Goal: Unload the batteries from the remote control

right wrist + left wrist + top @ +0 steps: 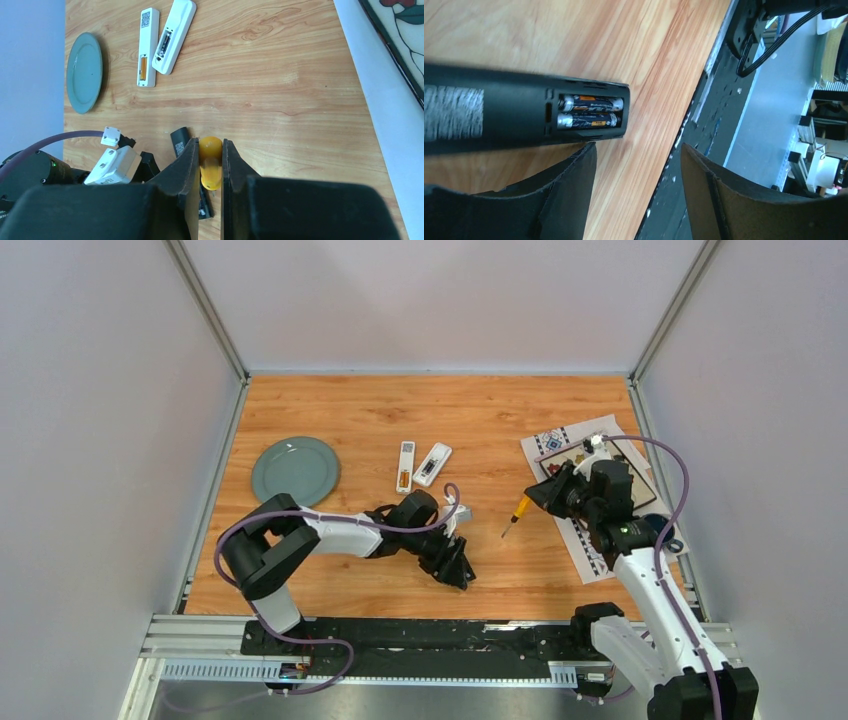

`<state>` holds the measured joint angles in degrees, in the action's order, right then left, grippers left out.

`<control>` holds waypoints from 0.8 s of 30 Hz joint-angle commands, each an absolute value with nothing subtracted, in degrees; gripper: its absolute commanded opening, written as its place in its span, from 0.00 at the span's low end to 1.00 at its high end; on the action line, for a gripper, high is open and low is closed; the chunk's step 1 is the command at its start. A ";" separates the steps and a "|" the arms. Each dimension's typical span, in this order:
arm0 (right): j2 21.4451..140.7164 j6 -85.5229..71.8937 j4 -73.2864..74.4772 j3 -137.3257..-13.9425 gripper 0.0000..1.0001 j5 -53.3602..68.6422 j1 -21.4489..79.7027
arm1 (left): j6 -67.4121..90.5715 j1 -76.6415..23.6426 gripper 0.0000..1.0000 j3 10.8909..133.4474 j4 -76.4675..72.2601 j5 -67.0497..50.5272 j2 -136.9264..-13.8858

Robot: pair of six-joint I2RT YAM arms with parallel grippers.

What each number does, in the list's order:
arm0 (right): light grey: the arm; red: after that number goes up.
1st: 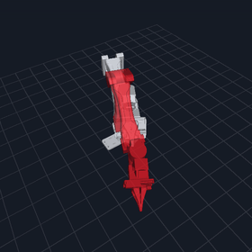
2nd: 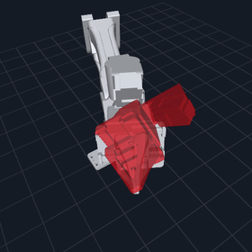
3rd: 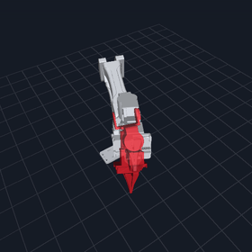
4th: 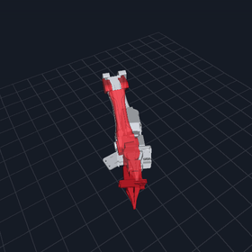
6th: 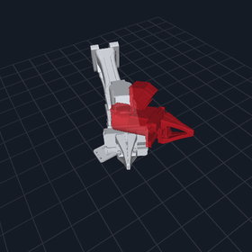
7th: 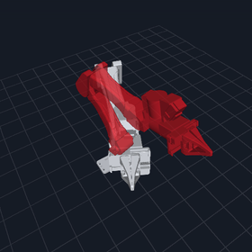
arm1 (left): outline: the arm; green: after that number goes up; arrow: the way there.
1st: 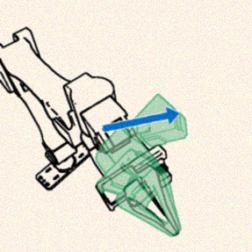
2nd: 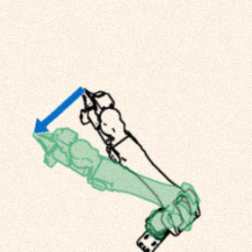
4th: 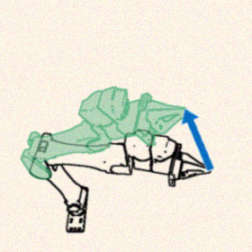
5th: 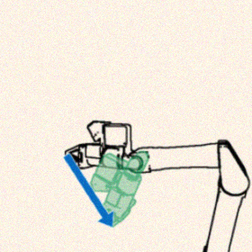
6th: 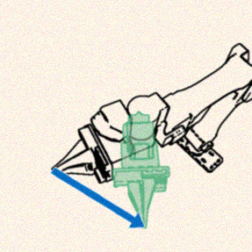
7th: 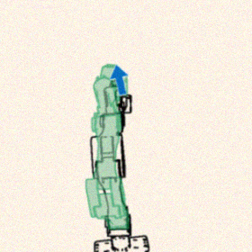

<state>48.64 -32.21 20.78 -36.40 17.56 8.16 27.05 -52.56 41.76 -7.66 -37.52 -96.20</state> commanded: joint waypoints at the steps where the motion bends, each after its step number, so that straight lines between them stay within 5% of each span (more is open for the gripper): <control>1: 46.76 -30.50 20.83 -37.88 0.00 16.96 7.56 | 27.60 -54.49 0.70 45.96 -12.30 -38.32 -100.36; 24: 46.49 -28.92 22.76 -39.46 0.00 17.40 5.27 | 27.43 -56.25 0.68 64.77 -10.46 -31.56 -107.86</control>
<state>47.40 -30.00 23.44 -36.51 17.45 5.72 28.84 -55.94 61.95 -10.76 -32.60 -111.59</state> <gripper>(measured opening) 0.143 0.681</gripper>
